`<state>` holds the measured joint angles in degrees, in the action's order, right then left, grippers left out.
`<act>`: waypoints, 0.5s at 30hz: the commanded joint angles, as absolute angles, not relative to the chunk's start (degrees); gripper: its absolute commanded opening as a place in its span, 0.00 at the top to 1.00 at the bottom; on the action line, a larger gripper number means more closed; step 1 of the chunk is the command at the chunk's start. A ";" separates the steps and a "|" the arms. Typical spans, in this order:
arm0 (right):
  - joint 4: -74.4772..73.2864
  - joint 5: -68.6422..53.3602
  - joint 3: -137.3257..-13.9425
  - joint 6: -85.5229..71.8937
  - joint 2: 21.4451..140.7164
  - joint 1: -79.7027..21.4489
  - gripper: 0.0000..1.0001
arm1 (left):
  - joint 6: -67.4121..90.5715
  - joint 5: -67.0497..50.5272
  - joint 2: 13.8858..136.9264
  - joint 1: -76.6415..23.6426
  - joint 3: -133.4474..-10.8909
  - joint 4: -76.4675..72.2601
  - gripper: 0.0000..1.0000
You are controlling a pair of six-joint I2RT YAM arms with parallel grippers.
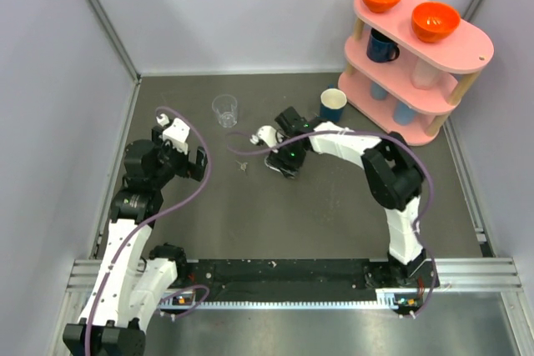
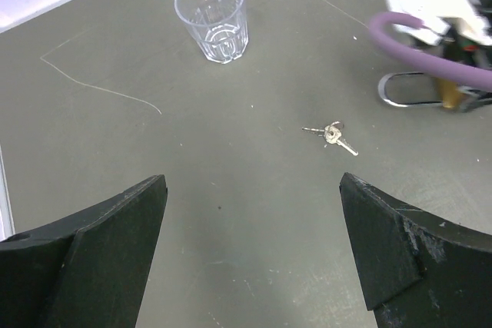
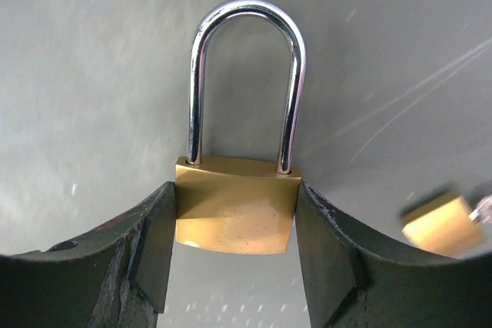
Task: Unlock with the key
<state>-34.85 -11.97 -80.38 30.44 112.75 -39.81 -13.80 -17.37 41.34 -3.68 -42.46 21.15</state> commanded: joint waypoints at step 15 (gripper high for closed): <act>-28.92 -18.43 -98.62 18.99 118.58 -41.13 0.23 | -12.83 -21.35 41.66 -2.29 -42.45 18.02 0.01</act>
